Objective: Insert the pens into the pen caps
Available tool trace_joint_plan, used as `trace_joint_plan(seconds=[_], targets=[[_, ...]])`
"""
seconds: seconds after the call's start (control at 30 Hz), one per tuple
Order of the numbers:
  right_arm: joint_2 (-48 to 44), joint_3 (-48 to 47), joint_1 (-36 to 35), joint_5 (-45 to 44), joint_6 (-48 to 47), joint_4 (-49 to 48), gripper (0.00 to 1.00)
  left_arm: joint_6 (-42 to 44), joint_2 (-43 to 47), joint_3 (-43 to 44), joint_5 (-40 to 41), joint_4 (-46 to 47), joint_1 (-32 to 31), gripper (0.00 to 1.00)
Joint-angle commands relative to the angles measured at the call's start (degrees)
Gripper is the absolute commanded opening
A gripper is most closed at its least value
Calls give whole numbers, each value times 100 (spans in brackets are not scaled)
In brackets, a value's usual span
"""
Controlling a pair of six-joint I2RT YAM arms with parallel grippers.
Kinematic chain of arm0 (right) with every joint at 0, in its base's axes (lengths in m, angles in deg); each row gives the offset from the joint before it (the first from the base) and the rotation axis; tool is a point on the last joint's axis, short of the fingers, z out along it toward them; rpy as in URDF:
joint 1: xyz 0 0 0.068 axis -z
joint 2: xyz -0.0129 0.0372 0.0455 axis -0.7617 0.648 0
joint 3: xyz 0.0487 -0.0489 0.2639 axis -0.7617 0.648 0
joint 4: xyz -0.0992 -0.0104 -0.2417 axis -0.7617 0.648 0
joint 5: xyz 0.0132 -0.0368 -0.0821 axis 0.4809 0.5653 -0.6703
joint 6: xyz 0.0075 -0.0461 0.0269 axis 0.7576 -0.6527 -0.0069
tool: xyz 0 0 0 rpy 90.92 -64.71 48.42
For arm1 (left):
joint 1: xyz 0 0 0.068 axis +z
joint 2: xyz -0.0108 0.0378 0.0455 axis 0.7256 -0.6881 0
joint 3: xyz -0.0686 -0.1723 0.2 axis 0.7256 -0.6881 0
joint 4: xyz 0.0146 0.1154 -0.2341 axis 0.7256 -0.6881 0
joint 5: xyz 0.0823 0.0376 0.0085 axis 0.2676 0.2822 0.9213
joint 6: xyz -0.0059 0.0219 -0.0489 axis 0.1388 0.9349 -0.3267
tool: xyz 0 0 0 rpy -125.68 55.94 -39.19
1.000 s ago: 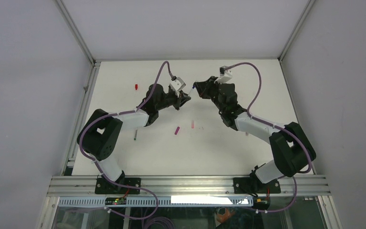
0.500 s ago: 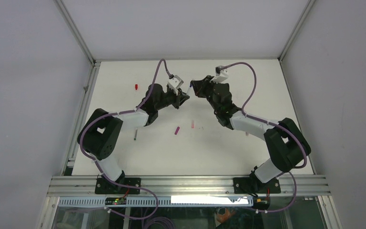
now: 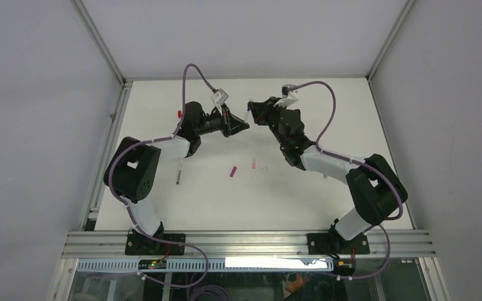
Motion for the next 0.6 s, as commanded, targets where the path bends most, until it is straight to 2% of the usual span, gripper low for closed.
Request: trace_joint_plan(seconds=[0.0,0.1,0.27,0.3,0.43,0.57], targets=[[339,455,-660,1451,-56,2272,0,-207,600,1037,-377,2685,-56,0],[21,347,-605,1314,-181,2390,0,299,764,978,-473,1831,-62,0],[-647,-98,-419,813,-655,2495,0,1910,1207,743,28,-517,-117,0],[-758,-219,-363,726,-734,2502,4,2097,1262,668,211,-852,-117,0],[-1152,-795,-103,345,-1059,2622,36,2442,1247,573,860,-1508,-124,0],[-1863,-1066,295,-85,-1284,2711,52,2803,855,918,1368,-2327,-210,0]])
